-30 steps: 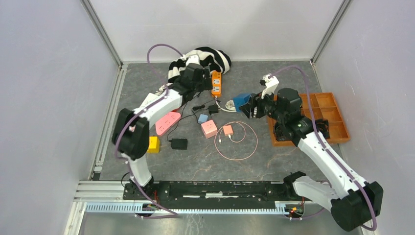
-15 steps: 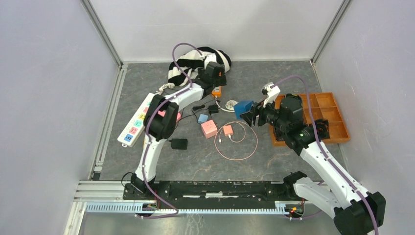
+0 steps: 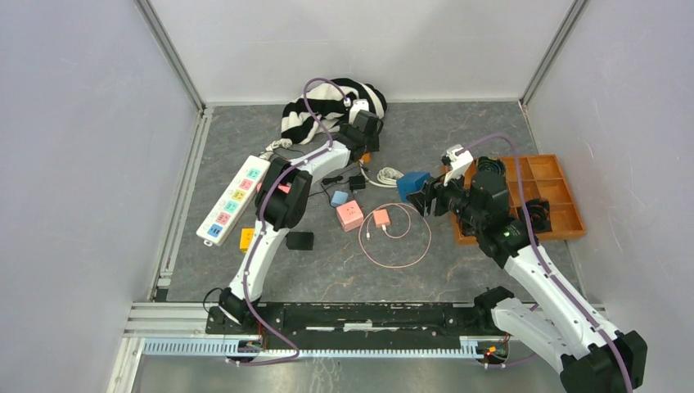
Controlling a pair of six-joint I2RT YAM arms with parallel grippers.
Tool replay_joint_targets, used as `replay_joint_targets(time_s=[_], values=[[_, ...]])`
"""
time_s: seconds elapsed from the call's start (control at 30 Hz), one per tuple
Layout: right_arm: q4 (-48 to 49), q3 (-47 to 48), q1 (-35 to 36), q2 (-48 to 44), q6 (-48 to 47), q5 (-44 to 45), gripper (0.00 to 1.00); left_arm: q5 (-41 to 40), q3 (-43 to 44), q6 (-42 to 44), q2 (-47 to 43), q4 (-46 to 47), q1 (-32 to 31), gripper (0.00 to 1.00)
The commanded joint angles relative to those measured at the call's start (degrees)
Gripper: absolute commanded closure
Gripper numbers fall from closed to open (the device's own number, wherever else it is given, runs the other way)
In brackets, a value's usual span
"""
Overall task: Insert the plug
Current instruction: Move the socket to the center of the board.
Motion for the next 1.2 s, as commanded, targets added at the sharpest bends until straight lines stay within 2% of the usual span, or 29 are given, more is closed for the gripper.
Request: replay_joint_targets(time_s=[0.0,0.07,0.13,0.4,0.57,0.7,0.8,0.93,1.07,1.13,1.17], values=[[3.8,1.2,-0.2,-1.5,-0.4,0.5,0.61,1.7,1.7,1.3,-0.5,0.8,-0.3,0.32],[3.4,1.6,-0.2,-1.9,-0.4,0.3,0.61,3.5,-0.1,2.0,-1.4,1.5,-0.5,0.46],[2.8,2.1,-0.2,-2.4,-0.8,0.9,0.61,5.3,-2.8,3.0,-2.9,3.4,-1.0,0.53],[2.6,2.4,-0.2,-4.4,-0.4,2.1,0.61,11.1,-9.7,11.3,-6.6,7.5,-6.2,0.60],[0.6,1.7,-0.2,-6.7,-0.5,4.0,0.61,15.3,-12.0,13.5,-7.0,8.5,-8.5,0.60],[1.4,0.5,-0.2,-8.8,0.4,5.3,0.61,16.8,-13.1,12.7,-7.7,8.3,-8.6,0.52],[1.2,0.4,-0.2,-9.9,0.4,6.2,0.61,18.1,-13.6,11.8,-9.6,8.0,-8.6,0.30],[1.5,0.7,-0.2,-9.9,-1.2,6.2,0.61,22.6,-13.2,11.1,-13.1,6.9,-8.6,0.14],[0.7,3.4,-0.2,-7.5,-4.6,6.9,0.62,21.0,-15.7,9.0,-17.5,5.4,-7.9,0.09],[-0.5,5.1,-0.2,-6.1,-6.6,7.3,0.62,22.8,-16.4,7.6,-20.1,4.3,-6.4,0.06],[-1.0,5.9,-0.2,-5.6,-7.8,7.2,0.62,25.0,-17.1,6.8,-21.1,4.0,-5.6,0.02]])
